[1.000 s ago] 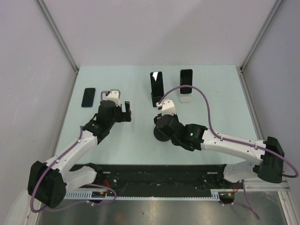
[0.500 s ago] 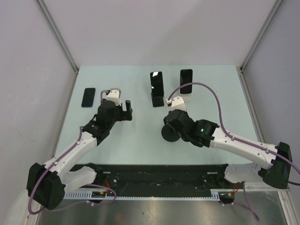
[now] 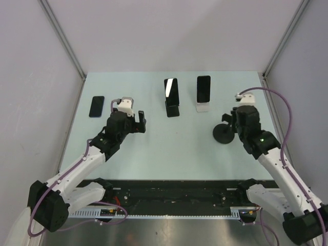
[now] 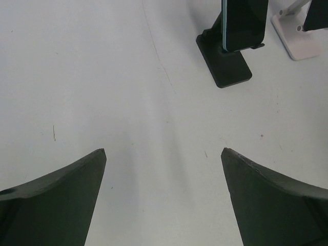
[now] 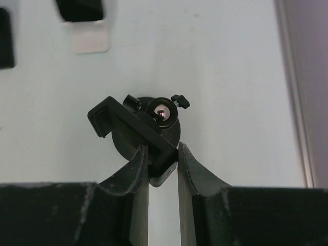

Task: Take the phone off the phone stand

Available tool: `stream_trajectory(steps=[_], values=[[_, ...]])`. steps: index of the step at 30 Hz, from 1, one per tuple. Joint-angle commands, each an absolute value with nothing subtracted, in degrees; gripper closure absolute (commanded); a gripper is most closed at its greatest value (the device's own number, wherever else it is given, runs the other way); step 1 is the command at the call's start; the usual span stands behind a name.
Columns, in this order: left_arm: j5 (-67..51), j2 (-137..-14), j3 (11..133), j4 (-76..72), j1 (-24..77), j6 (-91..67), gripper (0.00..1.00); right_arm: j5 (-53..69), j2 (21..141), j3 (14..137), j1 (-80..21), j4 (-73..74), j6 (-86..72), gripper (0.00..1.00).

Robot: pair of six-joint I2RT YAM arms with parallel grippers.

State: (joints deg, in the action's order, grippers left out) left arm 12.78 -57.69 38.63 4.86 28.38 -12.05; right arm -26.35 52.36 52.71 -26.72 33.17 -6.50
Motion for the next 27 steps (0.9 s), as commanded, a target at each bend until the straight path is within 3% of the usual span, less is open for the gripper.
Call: stream_trajectory(steps=[1, 9, 16, 22, 25, 27], values=[[14.15, -55.37, 38.23, 2.72, 29.44, -10.72, 0.0, -17.23, 49.57, 52.91, -13.13, 21.71, -0.18, 1.0], [15.64, -53.79, 37.97, 2.55, 31.73, -9.41, 0.0, -3.55, 53.08, 52.91, 11.75, 15.66, 6.31, 1.0], [17.14, -51.77, 37.71, 2.37, 33.66, -8.17, 0.0, 3.69, 61.51, 53.43, 13.53, 11.87, 18.0, 1.0], [17.75, -50.19, 37.62, 2.29, 34.28, -7.47, 0.0, 8.96, 65.13, 54.23, 18.19, 11.16, 16.09, 1.0], [18.02, -49.75, 37.62, 2.29, 34.19, -7.21, 0.0, 9.58, 64.78, 54.23, 18.46, 12.21, 15.29, 0.93], [18.02, -49.75, 37.62, 2.29, 34.19, -7.12, 0.0, 9.32, 64.25, 54.23, 18.46, 12.39, 14.68, 0.75]])
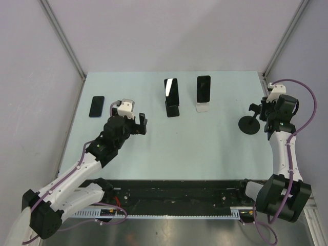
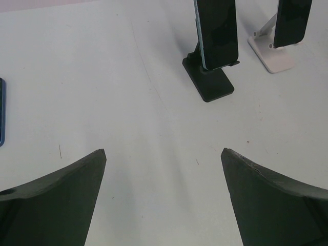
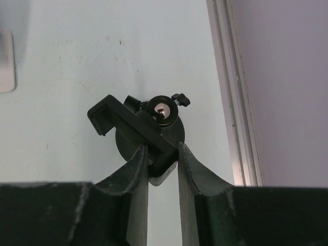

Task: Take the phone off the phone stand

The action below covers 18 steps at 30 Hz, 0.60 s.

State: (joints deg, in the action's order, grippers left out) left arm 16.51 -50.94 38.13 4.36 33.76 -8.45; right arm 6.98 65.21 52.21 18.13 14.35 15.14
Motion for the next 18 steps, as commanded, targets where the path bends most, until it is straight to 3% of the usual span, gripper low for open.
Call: stream_trajectory(steps=[1, 2, 4, 5, 8, 18], values=[[18.02, -49.83, 37.62, 2.29, 34.19, -7.12, 0.0, 9.23, 63.64, 54.23, 18.46, 12.39, 14.42, 0.67], [18.1, -49.75, 37.62, 2.29, 34.28, -7.21, 0.0, 8.71, 63.2, 54.23, 18.37, 12.48, 13.72, 0.52], [18.11, -49.83, 37.62, 2.29, 34.28, -7.21, 0.0, 8.44, 62.23, 54.23, 18.19, 12.31, 13.19, 0.38], [18.19, -49.92, 37.62, 2.29, 34.28, -7.21, 0.0, 7.57, 60.66, 54.23, 18.11, 12.22, 12.75, 0.26], [18.11, -50.45, 37.62, 2.2, 34.28, -7.29, 0.0, 6.42, 57.76, 54.67, 17.23, 12.04, 11.34, 0.13], [18.19, -52.38, 37.79, 2.37, 34.28, -8.7, 0.0, 7.65, 55.9, 61.35, 7.84, 13.36, 2.73, 0.04]])
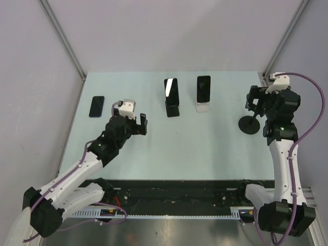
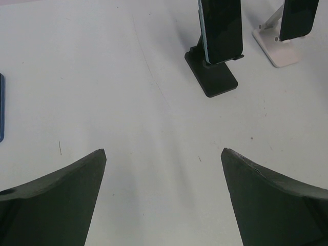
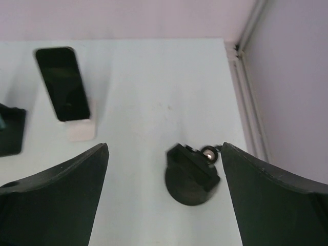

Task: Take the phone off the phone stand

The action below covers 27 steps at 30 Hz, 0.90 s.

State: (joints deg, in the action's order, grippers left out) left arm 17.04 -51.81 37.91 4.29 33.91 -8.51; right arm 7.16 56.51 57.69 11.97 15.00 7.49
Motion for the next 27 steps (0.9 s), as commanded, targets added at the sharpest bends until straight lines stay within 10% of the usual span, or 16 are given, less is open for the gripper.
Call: stream_trajectory(steps=[1, 27], values=[[18.28, -52.73, 37.88, 2.55, 34.28, -8.96, 0.0, 7.65, 56.07, 61.61, 5.47, 12.84, 1.94, 0.04], [18.35, -89.61, 70.03, 2.37, 34.45, -29.97, 0.0, 10.29, 44.75, 48.6, -7.47, 14.04, -16.26, 0.0]])
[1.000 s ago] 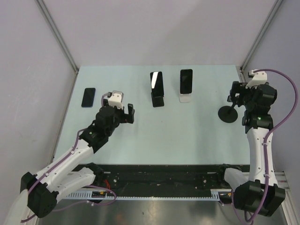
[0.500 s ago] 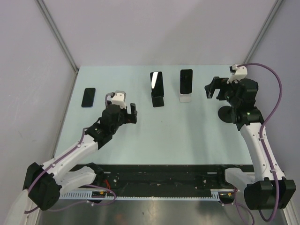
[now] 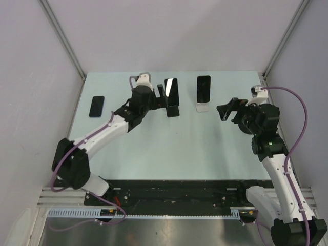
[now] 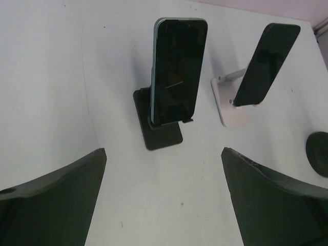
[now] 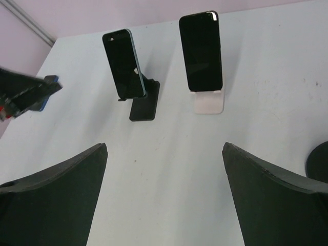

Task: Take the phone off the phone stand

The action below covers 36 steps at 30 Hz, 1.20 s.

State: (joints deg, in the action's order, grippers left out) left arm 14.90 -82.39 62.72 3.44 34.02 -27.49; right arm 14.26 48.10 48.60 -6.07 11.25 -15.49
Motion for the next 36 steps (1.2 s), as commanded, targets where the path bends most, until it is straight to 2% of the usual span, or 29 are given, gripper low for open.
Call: stream_trajectory(steps=[1, 8, 14, 30, 36], values=[[19.76, -91.39, 71.61, 2.46, 34.63, -29.97, 0.0, 8.46, 44.21, 48.43, -8.51, 14.85, -16.09, 0.0], [24.69, -105.02, 87.16, 2.37, 35.51, -28.83, 0.0, 4.75, 42.63, 47.11, -12.56, 17.49, -14.59, 0.0], [29.17, -114.5, 94.73, 2.37, 36.56, -26.89, 0.0, 3.78, 44.82, 47.02, -16.25, 16.79, -12.31, 0.0], [32.17, -122.52, 97.91, 2.37, 38.14, -24.96, 0.0, -6.06, 47.29, 46.76, -28.83, 15.82, -6.33, 0.0], [30.85, -123.31, 97.82, 2.37, 38.85, -24.79, 0.11, -6.77, 47.29, 46.49, -29.79, 15.64, -5.8, 0.0]])
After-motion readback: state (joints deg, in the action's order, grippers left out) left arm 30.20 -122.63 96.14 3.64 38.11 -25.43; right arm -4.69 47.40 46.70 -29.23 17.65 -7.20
